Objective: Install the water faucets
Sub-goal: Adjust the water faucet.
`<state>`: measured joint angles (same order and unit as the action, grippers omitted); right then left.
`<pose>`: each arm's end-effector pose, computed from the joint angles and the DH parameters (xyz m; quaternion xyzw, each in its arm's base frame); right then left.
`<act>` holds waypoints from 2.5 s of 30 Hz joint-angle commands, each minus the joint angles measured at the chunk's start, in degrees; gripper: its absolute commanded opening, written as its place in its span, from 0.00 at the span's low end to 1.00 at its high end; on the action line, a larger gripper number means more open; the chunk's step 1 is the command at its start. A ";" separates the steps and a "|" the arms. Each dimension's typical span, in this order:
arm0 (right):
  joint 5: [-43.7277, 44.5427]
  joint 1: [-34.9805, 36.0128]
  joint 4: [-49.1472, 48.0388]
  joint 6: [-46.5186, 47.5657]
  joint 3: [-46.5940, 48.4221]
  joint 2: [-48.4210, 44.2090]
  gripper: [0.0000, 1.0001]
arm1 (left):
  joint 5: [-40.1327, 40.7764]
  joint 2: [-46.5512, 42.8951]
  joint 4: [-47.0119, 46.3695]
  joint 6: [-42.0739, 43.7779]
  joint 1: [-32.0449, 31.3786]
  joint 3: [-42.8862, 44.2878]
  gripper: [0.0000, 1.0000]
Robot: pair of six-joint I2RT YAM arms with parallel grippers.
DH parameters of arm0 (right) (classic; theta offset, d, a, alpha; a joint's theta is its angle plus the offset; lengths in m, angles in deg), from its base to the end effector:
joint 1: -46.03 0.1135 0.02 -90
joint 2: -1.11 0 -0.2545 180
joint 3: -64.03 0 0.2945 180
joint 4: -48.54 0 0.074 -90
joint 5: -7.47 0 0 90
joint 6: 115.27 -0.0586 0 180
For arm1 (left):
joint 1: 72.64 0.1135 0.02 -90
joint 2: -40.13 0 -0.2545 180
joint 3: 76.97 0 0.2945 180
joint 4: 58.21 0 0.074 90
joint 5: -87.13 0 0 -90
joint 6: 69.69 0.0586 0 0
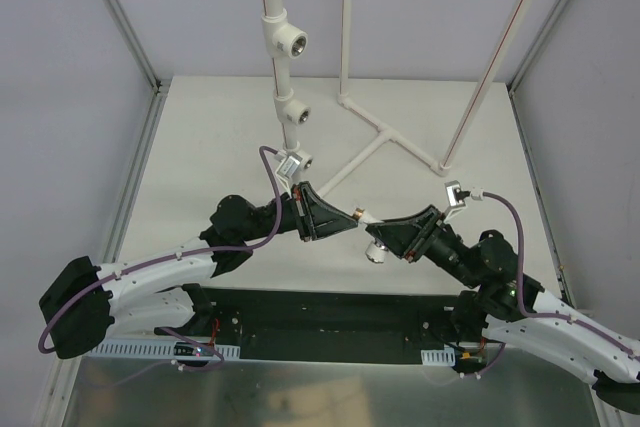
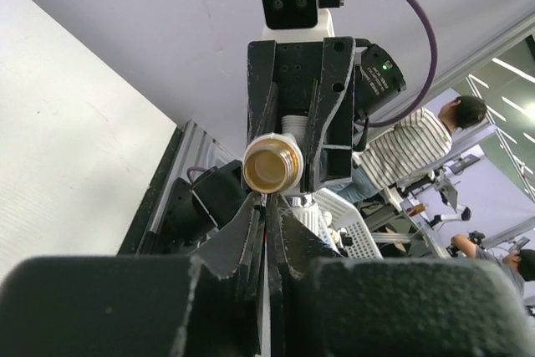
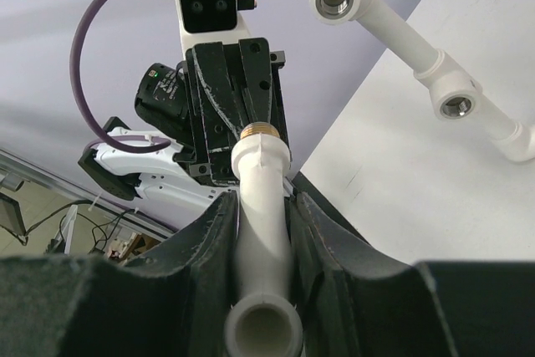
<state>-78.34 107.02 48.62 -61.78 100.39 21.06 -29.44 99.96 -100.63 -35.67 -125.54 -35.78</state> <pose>0.0961 0.1644 0.3208 -0.0984 0.5917 0.5869 0.5438 0.1521 -0.2446 0.2904 0.1781 0.5366 -0.7362 0.3720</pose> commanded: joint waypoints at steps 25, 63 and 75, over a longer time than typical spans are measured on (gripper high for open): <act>-3.57 0.09 -3.96 -0.58 0.54 1.33 0.00 | 0.91 0.46 -5.86 -0.44 -0.27 2.21 0.34; -2.96 0.00 -4.93 -0.93 0.36 1.33 0.46 | -1.03 3.71 -9.99 -2.20 -0.36 3.18 0.00; -3.57 0.00 -9.67 -3.65 -0.52 2.99 0.56 | 2.21 3.01 -12.45 -2.11 -0.44 1.60 0.00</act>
<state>-81.36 106.97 44.18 -64.10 100.10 23.33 -29.41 103.88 -107.28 -38.78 -125.54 -34.80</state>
